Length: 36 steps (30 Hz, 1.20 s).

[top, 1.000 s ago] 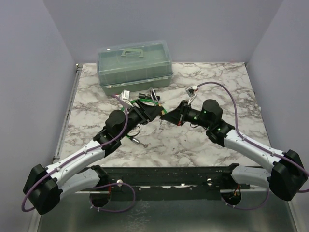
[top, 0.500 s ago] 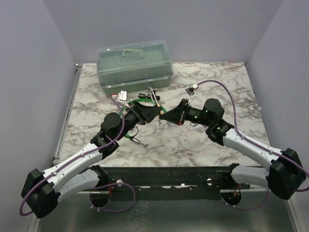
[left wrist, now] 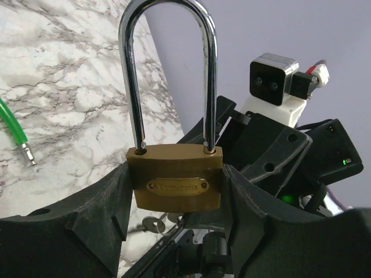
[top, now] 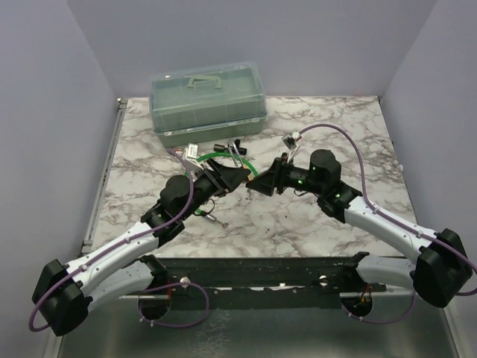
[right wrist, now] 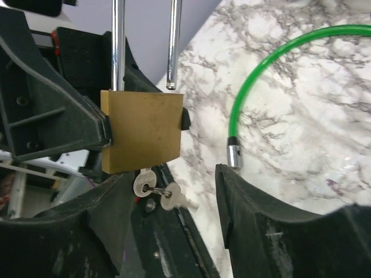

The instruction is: Unlock with the key

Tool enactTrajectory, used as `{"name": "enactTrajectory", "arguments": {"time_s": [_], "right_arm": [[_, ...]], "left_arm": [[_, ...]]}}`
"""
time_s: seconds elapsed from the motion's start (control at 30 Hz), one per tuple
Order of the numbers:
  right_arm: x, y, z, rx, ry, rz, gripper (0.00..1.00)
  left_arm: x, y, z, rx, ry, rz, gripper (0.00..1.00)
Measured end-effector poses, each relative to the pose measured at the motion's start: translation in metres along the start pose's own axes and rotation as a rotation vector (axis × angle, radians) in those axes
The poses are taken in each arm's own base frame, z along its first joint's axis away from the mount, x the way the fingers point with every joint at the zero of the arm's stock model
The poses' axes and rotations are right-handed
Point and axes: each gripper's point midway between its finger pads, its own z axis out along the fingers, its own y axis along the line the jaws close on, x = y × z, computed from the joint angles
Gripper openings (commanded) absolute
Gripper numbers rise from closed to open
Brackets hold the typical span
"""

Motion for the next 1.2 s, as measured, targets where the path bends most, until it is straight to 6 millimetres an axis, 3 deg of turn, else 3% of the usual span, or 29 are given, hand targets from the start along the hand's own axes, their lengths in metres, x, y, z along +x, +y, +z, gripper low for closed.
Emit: {"name": "enactTrajectory", "arguments": {"time_s": [0.13, 0.43, 0.97, 1.2], "right_arm": [[0.002, -0.013, -0.001, 0.062, 0.006, -0.023, 0.75], [0.003, -0.033, -0.006, 0.154, 0.003, -0.087, 0.82], [-0.011, -0.028, -0.005, 0.142, -0.051, -0.17, 0.81], [-0.02, -0.025, 0.006, 0.135, -0.104, -0.182, 0.69]], "left_arm": [[0.002, 0.009, 0.0, -0.048, -0.006, -0.026, 0.0], [0.004, 0.036, 0.01, -0.189, -0.011, -0.052, 0.0], [0.004, 0.045, 0.03, -0.29, -0.015, -0.151, 0.0], [0.007, 0.054, 0.035, -0.336, -0.022, -0.218, 0.0]]}}
